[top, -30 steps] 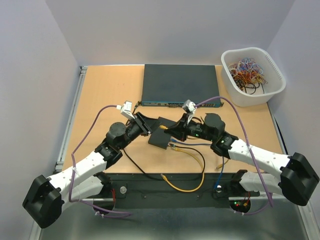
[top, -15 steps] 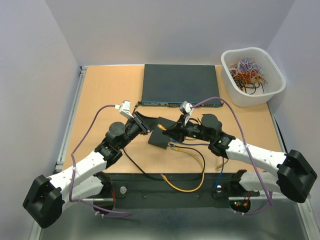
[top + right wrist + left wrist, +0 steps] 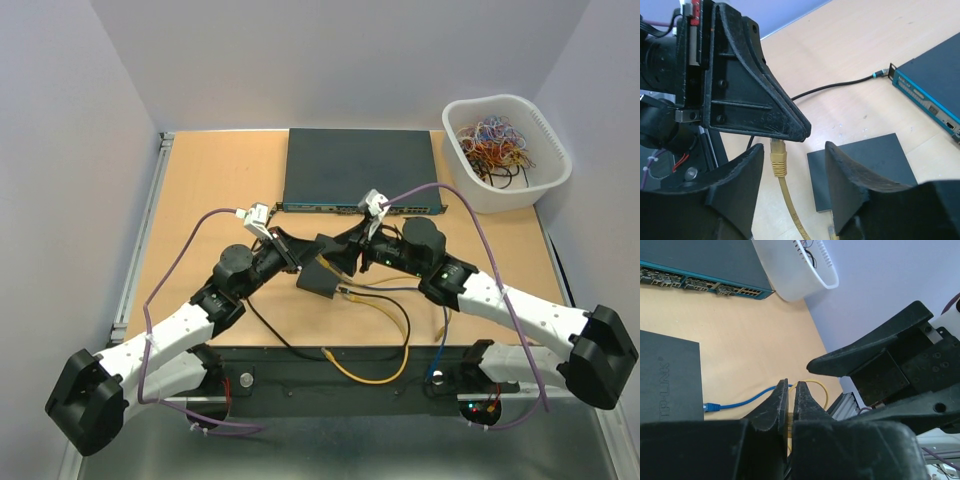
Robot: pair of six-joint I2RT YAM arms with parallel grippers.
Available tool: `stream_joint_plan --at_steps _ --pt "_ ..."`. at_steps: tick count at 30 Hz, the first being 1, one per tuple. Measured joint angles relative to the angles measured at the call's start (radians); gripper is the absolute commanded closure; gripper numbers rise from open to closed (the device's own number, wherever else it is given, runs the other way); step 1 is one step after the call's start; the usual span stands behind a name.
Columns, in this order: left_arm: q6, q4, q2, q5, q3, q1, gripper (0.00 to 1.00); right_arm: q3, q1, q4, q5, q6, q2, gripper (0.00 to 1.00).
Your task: Insert the plug into the switch port
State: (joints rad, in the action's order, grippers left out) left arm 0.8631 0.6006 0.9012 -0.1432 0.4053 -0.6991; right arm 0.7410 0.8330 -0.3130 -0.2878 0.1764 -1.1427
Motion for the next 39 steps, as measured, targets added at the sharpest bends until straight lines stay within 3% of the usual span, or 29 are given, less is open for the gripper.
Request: stream_joint_plan --at_steps 17,39 --pt "-0.006 0.0 0.052 0.002 0.0 0.0 1.0 0.007 0.001 0.055 -0.008 -0.004 -0.055 0.57" --pt "-0.006 -0.007 0.079 0.021 0.02 0.0 1.0 0.006 0.045 0.06 0.024 -0.005 -0.084 0.64"
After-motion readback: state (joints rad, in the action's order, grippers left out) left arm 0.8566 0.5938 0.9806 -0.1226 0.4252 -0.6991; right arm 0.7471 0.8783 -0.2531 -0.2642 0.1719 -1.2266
